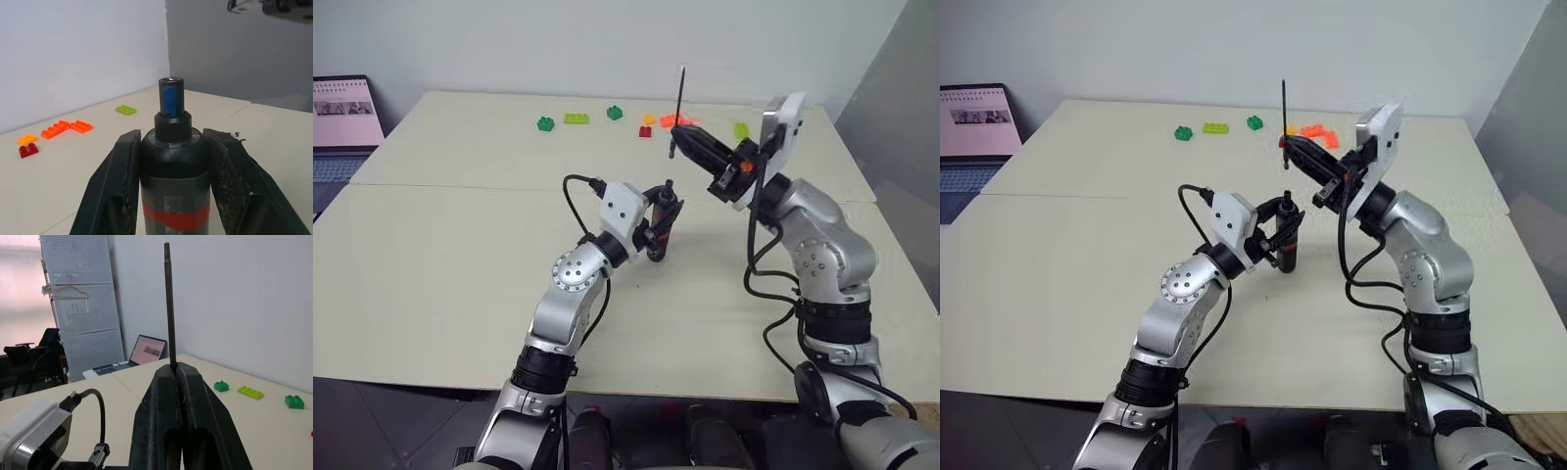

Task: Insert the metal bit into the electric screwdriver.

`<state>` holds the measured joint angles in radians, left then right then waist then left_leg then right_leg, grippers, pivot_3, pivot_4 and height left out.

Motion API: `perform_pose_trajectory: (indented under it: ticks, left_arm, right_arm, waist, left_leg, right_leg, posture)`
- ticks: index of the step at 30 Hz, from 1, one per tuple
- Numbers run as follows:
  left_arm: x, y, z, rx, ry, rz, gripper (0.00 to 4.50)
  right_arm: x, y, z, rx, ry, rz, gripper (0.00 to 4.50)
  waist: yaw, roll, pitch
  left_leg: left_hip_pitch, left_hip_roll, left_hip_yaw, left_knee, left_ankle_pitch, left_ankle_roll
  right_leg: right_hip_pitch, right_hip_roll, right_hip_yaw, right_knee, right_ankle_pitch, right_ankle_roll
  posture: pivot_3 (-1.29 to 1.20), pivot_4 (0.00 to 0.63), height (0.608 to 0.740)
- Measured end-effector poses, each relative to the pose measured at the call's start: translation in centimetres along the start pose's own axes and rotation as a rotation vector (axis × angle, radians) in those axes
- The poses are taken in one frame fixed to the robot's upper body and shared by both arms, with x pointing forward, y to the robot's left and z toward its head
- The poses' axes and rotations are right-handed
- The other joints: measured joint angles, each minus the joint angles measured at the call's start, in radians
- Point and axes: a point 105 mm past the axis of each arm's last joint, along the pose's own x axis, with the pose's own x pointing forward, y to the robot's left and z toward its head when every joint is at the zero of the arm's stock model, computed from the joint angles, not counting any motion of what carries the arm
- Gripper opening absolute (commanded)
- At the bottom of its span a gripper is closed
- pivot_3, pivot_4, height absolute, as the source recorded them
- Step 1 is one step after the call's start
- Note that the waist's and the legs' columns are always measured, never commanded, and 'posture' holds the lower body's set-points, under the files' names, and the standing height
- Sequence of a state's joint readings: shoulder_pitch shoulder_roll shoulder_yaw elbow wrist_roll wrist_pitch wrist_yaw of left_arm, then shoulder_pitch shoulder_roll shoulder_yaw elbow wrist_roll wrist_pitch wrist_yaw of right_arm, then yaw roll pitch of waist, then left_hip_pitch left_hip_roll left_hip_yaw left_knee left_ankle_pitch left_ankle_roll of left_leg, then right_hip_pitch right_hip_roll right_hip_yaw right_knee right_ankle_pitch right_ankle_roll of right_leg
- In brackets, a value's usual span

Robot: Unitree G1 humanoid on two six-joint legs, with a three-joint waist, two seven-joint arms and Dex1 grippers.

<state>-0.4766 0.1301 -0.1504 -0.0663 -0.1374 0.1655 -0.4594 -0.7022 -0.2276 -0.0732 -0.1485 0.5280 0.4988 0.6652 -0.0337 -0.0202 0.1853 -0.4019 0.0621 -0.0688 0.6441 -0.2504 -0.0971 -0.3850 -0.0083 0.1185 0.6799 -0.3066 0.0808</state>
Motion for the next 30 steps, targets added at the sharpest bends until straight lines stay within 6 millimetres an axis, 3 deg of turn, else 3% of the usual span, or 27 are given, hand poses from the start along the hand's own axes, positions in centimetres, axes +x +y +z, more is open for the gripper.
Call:
perform_pose_trajectory:
  ticks: [30]
  left_arm:
    - [-0.3, 0.2, -0.2, -0.019, -0.004, 0.061, 1.64]
  right_arm:
    - [-0.2, 1.0, -1.8, -0.002, -0.009, -0.065, 0.0]
  waist:
    - [0.0, 0.0, 0.0]
  left_leg:
    - [0.0, 0.0, 0.0, 0.0, 0.0, 0.0]
  right_leg:
    - [0.0, 0.0, 0.0, 0.0, 0.0, 0.0]
  posture:
    - [0.0, 0.15, 0.74]
